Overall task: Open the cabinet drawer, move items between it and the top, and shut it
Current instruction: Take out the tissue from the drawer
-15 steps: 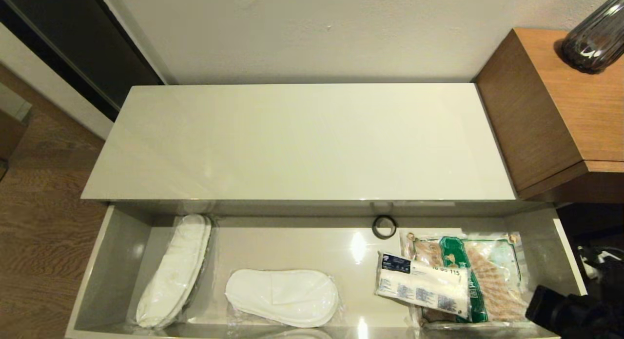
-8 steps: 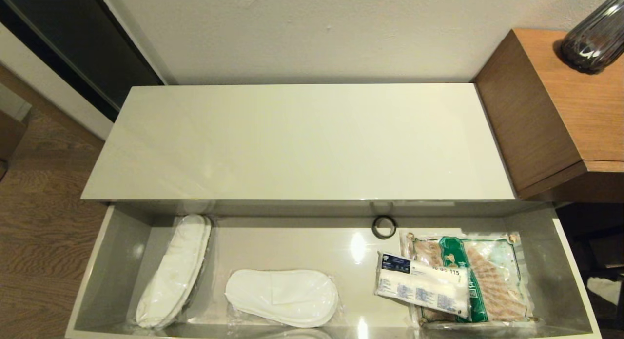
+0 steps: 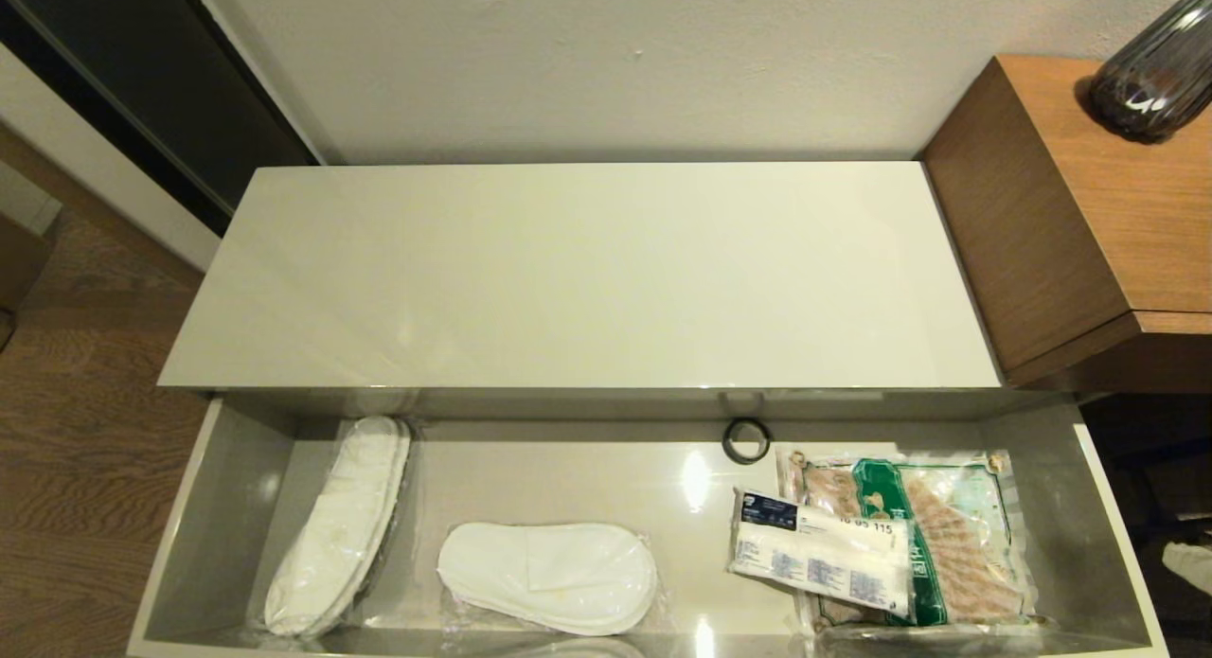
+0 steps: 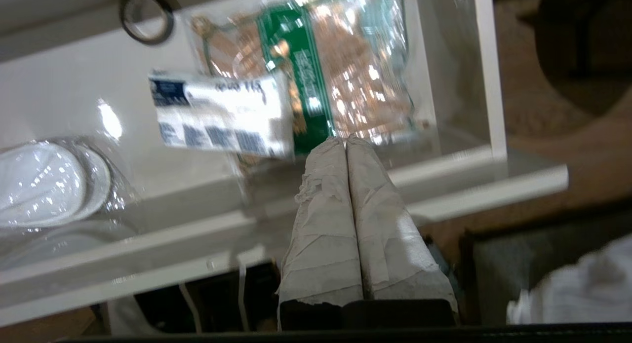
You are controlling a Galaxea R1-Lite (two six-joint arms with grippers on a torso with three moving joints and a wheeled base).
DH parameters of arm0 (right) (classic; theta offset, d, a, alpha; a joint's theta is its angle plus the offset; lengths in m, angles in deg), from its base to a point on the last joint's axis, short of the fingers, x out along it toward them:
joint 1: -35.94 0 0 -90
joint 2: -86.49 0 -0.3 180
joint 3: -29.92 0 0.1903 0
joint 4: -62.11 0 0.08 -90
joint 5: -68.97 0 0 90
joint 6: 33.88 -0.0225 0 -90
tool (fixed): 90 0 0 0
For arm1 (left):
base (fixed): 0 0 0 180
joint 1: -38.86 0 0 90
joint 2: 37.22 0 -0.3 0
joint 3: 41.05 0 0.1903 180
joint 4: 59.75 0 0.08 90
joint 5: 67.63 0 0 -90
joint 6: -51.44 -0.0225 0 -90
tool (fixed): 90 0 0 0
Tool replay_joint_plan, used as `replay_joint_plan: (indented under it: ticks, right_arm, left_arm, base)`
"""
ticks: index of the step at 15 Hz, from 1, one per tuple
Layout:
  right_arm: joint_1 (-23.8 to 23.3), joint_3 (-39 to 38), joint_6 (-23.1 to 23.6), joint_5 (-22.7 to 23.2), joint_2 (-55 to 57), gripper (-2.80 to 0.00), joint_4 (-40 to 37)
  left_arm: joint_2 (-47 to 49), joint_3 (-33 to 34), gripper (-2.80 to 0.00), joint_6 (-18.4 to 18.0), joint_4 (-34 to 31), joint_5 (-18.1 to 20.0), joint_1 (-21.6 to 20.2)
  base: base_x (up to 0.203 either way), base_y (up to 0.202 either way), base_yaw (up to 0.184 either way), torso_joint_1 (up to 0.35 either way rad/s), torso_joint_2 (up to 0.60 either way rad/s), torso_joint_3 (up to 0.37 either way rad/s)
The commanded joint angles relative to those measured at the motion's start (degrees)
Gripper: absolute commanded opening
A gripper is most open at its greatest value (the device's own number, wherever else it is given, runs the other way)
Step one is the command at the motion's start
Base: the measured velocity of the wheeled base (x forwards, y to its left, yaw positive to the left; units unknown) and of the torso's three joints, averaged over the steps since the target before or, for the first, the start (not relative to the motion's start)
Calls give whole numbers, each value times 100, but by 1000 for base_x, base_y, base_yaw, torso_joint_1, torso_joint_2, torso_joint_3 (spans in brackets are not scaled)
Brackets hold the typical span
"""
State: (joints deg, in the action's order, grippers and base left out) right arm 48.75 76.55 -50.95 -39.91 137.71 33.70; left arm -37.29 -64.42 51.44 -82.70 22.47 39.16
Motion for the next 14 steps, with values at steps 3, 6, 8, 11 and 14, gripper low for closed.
replay_joint_plan:
  ticks: [3, 6, 8, 11, 14]
  right_arm:
    - [-7, -126, 197, 6, 839, -280, 796]
    - [1, -153, -202, 137, 1131, -280, 845]
    - [14, -265, -376, 177, 1339, -280, 856]
    - [37, -341, -528, 294, 1470, -280, 873]
    - [37, -313, -630, 392, 1531, -280, 874]
  left_arm:
    - [7, 0, -280, 0, 2, -1, 4]
    - [7, 0, -280, 0, 2, -1, -4]
    - [7, 0, -280, 0, 2, -1, -4]
    - [7, 0, -280, 0, 2, -1, 4]
    - [7, 0, -280, 0, 2, -1, 5]
  base:
    - [0, 0, 0, 0, 0, 0]
    - [0, 0, 0, 0, 0, 0]
    - [0, 0, 0, 0, 0, 0]
    - [0, 0, 0, 0, 0, 0]
    - [0, 0, 0, 0, 0, 0]
